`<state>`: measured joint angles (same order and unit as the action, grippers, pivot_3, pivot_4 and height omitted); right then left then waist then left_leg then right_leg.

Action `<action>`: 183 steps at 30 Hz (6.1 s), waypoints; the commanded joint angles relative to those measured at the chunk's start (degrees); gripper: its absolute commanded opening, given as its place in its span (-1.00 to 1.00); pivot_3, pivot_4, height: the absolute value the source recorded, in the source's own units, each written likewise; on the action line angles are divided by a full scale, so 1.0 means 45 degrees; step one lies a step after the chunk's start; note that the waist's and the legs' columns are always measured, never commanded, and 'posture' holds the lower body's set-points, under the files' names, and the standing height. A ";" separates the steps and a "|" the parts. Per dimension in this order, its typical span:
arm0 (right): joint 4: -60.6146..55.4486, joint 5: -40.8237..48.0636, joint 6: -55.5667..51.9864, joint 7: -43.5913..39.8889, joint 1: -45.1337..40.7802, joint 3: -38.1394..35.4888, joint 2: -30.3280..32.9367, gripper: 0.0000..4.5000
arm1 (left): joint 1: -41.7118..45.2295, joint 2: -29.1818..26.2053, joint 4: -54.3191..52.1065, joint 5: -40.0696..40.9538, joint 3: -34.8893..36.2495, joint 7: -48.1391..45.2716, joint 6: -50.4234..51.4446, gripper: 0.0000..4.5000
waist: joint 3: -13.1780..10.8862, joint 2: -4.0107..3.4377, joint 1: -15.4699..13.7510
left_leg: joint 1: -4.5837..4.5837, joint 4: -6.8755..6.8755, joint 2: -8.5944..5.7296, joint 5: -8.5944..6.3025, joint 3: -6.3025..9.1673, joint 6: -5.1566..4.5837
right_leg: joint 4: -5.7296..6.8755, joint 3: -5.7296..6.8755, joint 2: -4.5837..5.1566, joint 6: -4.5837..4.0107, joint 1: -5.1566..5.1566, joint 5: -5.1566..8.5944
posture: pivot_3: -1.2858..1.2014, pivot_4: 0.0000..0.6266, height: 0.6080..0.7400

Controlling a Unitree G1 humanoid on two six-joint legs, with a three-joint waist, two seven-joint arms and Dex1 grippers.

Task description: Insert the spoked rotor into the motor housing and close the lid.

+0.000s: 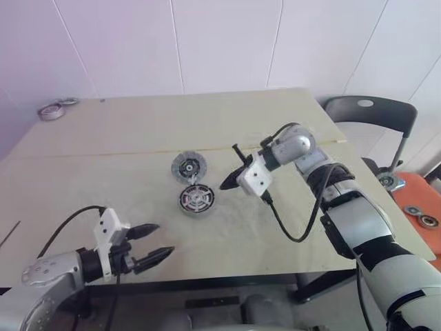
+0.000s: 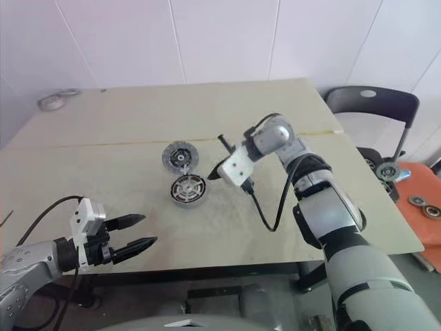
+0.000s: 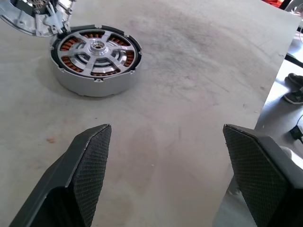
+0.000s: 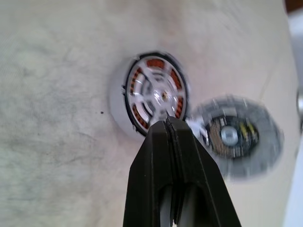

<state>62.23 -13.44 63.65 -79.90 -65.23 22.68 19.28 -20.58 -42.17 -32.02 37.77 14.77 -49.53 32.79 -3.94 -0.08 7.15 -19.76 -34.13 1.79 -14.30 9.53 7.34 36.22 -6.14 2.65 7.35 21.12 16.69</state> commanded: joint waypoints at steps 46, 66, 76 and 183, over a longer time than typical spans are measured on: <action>0.3817 -0.1918 -0.6900 -0.2378 -0.2886 -0.2276 -0.2304 0.00 | -0.0200 0.0943 0.0212 -0.0312 -0.0320 0.0530 -0.0639 0.81 | 0.0003 0.0034 -0.0018 | 0.0252 -0.0006 -0.0003 0.0002 0.0020 -0.0003 | 0.0197 -0.0001 -0.0010 -0.0010 -0.0165 0.0095 | 0.03 -1.00 1.00; -0.0125 -0.0908 -0.3164 -0.1321 -0.0701 -0.0588 -0.1765 0.00 | -0.0401 0.1210 -0.0400 -0.0043 -0.0376 0.1263 -0.0357 0.81 | 0.0006 0.0039 0.0024 | 0.0070 -0.0005 -0.0003 0.0001 0.0012 0.0000 | 0.0187 -0.0001 -0.0007 -0.0026 0.0011 0.0080 | 0.03 -1.00 1.00; 0.0702 -0.4196 -0.0404 0.3511 -0.0677 0.2027 -0.1121 0.00 | -0.0161 0.1170 -0.0289 0.0025 -0.0357 0.1222 -0.0240 0.81 | 0.0007 0.0041 0.0021 | 0.0072 -0.0003 -0.0002 0.0002 0.0011 0.0000 | 0.0188 -0.0004 -0.0007 -0.0037 0.0017 0.0077 | 0.03 -1.00 1.00; 0.1215 -0.2203 -0.2376 0.0087 -0.1858 0.2664 -0.1381 -0.97 | 0.0593 0.2613 0.0296 -0.0518 -0.1613 0.2200 -0.0701 0.81 | 0.0004 0.0050 -0.0004 | 0.0076 -0.0005 -0.0005 0.0002 0.0015 -0.0002 | 0.0185 -0.0004 -0.0005 -0.0035 0.0001 0.0073 | 0.03 -1.00 1.00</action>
<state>71.47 -27.62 55.72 -74.64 -72.44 37.39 12.77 -19.08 -30.63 -30.28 35.59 7.76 -39.05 30.90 -3.92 0.15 7.13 -19.41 -34.15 1.77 -14.29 9.60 7.33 37.06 -6.16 2.63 7.20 21.14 17.02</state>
